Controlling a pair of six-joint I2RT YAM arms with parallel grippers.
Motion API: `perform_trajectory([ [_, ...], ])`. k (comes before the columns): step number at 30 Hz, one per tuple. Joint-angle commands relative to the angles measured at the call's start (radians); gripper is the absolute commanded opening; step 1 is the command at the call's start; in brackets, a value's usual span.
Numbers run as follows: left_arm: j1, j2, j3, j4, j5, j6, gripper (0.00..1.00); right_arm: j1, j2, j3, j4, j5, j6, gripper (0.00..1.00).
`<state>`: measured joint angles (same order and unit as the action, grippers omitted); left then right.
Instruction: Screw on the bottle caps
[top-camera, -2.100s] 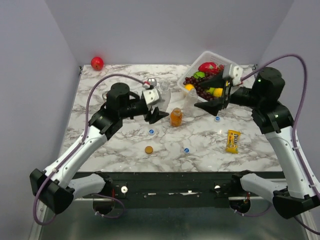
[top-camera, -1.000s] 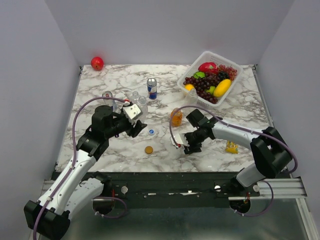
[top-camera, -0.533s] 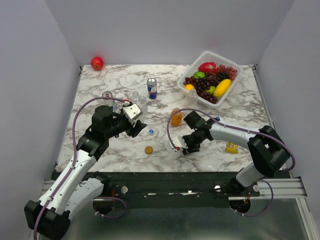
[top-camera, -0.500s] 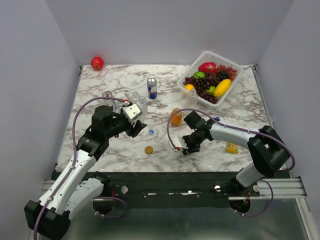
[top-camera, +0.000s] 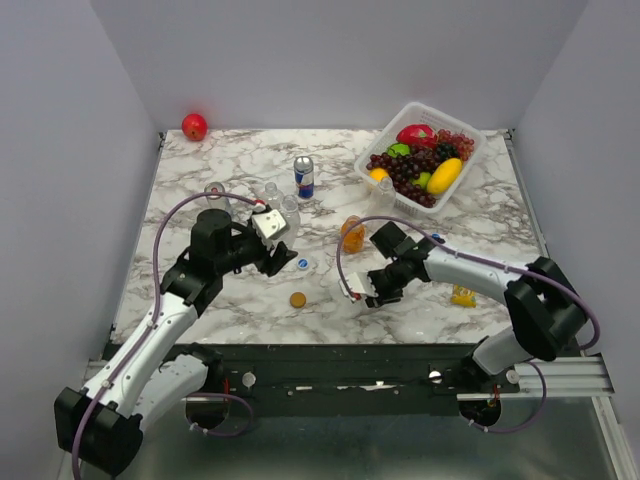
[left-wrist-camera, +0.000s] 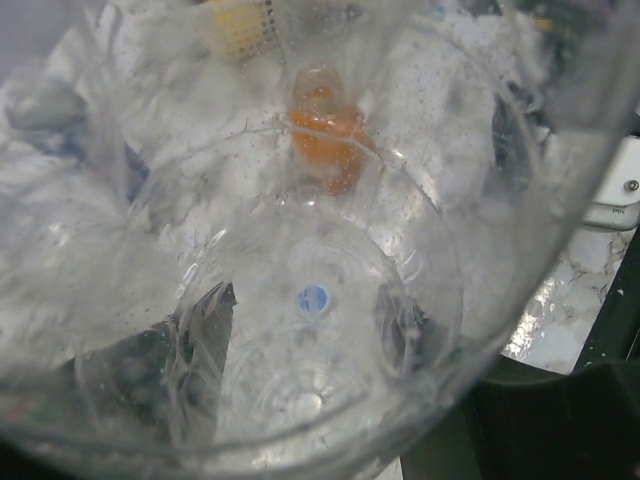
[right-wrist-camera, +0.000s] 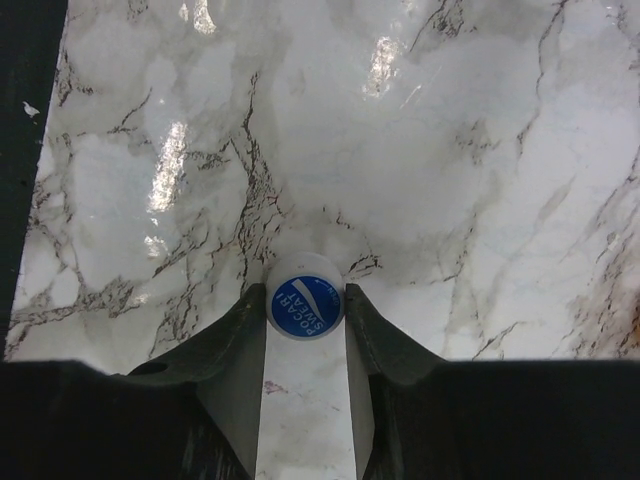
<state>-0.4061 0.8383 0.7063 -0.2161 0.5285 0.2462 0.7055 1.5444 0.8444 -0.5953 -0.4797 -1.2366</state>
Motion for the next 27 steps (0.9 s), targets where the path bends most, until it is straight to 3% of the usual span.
perform_trajectory([
  [1,-0.028,0.061,-0.007,0.06,0.085,0.045,0.0,-0.011,-0.153,0.085,-0.121,-0.032,0.124,0.27],
  [5,-0.092,0.099,-0.112,0.251,0.152,0.064,0.0,-0.028,-0.3,0.281,-0.329,-0.092,0.288,0.27],
  [9,-0.158,0.177,-0.257,0.618,0.26,0.077,0.0,-0.028,-0.342,0.49,-0.52,-0.1,0.409,0.27],
  [12,-0.192,0.301,-0.327,0.847,0.261,0.042,0.0,-0.028,-0.334,0.639,-0.555,-0.125,0.491,0.27],
  [18,-0.25,0.516,-0.229,0.9,0.265,-0.054,0.0,-0.015,-0.222,0.852,-0.615,-0.189,0.523,0.3],
  [21,-0.266,0.564,-0.225,0.914,0.258,-0.036,0.0,0.003,-0.155,0.894,-0.673,-0.149,0.412,0.3],
  [27,-0.29,0.585,-0.235,0.885,0.277,-0.013,0.0,0.011,-0.075,0.938,-0.67,-0.134,0.353,0.3],
])
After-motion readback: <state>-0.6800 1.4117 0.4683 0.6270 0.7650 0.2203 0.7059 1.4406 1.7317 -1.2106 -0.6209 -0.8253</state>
